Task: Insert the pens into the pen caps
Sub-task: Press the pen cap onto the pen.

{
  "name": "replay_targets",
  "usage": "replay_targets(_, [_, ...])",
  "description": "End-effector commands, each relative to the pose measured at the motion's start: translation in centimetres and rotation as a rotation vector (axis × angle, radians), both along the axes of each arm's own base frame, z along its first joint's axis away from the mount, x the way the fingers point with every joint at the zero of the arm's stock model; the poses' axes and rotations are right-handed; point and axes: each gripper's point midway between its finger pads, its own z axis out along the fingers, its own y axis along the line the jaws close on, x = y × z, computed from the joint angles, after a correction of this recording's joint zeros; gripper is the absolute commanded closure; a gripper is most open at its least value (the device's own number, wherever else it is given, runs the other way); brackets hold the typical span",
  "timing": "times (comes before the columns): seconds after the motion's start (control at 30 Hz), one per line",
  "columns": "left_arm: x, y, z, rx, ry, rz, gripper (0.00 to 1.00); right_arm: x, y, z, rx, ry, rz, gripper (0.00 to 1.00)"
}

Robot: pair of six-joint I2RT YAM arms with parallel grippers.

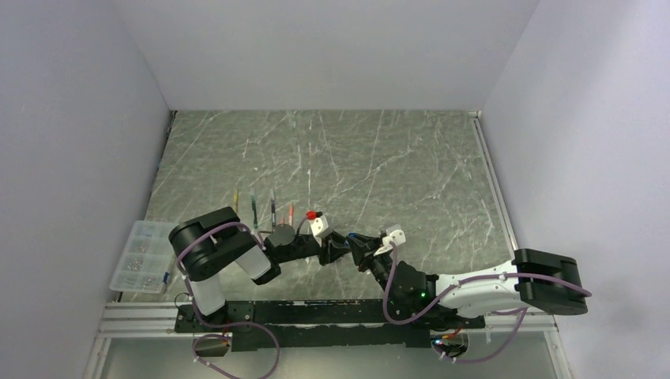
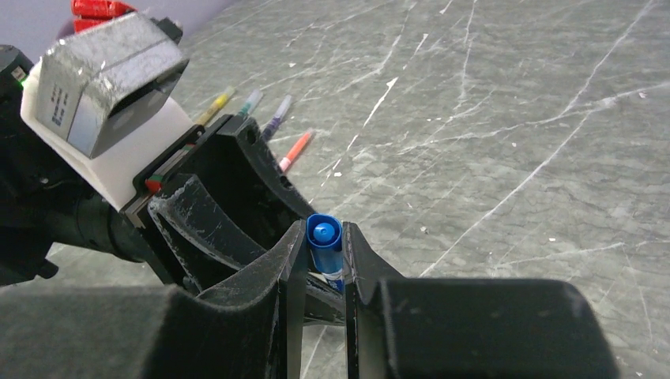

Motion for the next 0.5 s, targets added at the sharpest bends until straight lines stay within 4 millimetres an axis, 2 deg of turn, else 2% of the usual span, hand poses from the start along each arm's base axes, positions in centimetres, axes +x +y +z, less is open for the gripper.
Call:
replay_targets(0.0, [1.3,-1.7,4.7,-0.152,-0.100,-0.010,0.64,-1.5,-1.6,-7.1,-0.299,0.069,0.075,1.00])
replay_targets(0.23, [1.2,-2.0,4.5,-0.147,-0.101,-0.023,0.65,-1.5,-1.7,-6.9,-0.294,0.064,0.073,1.00])
replay_targets(0.47, [0.7,-1.6,3.3,-0.123,-0.073,-0.033,0.69,-1.4,-1.6,-6.7,-0.301,0.056,0.070,1.00])
